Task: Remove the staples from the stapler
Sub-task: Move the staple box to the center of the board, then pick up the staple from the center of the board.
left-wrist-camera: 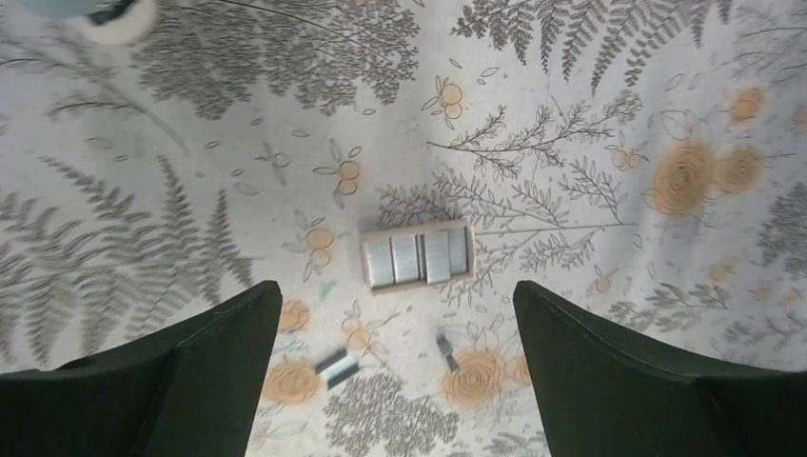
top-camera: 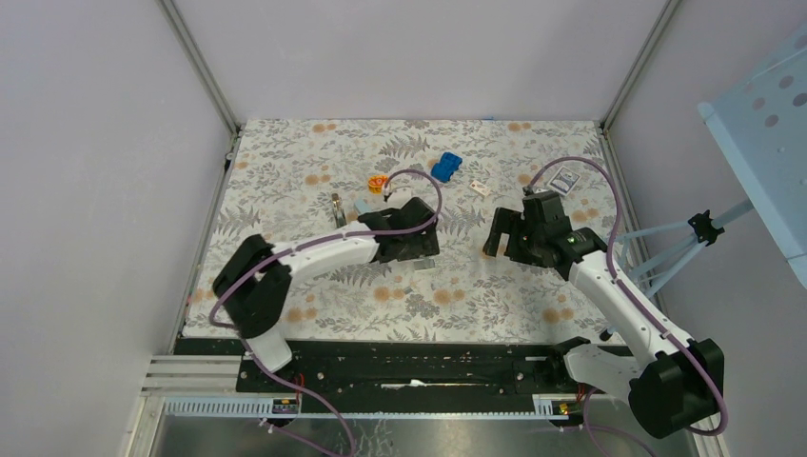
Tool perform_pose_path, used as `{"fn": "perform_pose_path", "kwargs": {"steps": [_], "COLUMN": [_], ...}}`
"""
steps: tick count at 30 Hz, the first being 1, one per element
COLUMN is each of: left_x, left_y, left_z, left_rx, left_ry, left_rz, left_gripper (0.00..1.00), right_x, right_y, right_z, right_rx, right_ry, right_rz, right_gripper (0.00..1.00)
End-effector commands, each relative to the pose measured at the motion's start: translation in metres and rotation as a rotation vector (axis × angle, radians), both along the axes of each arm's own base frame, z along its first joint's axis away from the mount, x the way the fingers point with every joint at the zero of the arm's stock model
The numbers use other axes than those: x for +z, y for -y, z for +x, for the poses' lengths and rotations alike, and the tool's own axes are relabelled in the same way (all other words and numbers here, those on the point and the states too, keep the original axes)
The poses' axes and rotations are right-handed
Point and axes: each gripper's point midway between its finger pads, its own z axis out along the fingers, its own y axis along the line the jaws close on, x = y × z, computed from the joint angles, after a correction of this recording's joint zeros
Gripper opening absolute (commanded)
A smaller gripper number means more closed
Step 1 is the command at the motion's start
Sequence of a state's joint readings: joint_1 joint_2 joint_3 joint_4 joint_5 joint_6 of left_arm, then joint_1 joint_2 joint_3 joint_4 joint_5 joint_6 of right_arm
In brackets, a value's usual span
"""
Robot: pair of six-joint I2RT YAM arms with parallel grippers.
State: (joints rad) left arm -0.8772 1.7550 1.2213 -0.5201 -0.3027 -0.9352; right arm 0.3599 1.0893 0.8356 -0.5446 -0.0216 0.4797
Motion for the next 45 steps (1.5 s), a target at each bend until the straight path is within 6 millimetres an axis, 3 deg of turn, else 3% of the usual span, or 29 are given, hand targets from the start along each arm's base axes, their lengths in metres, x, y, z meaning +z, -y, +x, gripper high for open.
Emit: {"fn": "perform_pose_path", "kwargs": {"steps": [1,4,8,13,17,21,26,31,36,45], "left_x": [0.026,0.025,0.028,0.043,0.04,0.029,0.015,0.015,0.009,-0.009], "left_y": [-0.029,-0.051,-0.076,-0.082,-0.085,-0.083,-0.078,-0.063,-0.042,-0.031], "left_z": [-0.009,-0.024,-0.04,-0.043,-0.047,-0.05,-0.053,-0.053,-0.053,-0.052], "left_rx": [0.028,0.057,0.088,-0.011,-0.116,-0.212,-0.324,-0.446,-0.563,-0.694], "left_ry": [0.084,0.089,0.115,0.206,0.235,0.234,0.219,0.236,0.203,0.121], "left_rz": [0.0,-0.007,-0.026,-0.073,-0.027,0.004,0.048,0.041,0.029,0.098], "left_gripper": [0.98,0.99,0.99,0.99,0.99,0.99,0.97,0.96,0.9,0.81], "right_x": [0.007,0.005,0.0,-0.007,-0.006,-0.008,0.0,0.011,0.017,0.014], "right_y": [0.006,0.005,-0.011,-0.007,-0.007,-0.002,-0.011,-0.012,-0.014,-0.019], "right_z": [-0.001,-0.003,-0.008,-0.002,0.004,0.001,-0.005,-0.004,-0.004,0.007], "right_rx": [-0.046,-0.042,0.0,-0.083,-0.117,-0.149,-0.075,-0.015,0.055,0.128], "right_ry": [-0.01,-0.02,-0.053,-0.048,-0.037,-0.08,-0.072,-0.027,-0.019,0.012], "right_rz": [-0.013,-0.007,0.067,0.083,0.109,0.091,0.129,0.117,0.092,0.075], "right_gripper": [1.0,1.0,1.0,1.0,1.0,1.0,1.0,1.0,0.99,0.93]}}
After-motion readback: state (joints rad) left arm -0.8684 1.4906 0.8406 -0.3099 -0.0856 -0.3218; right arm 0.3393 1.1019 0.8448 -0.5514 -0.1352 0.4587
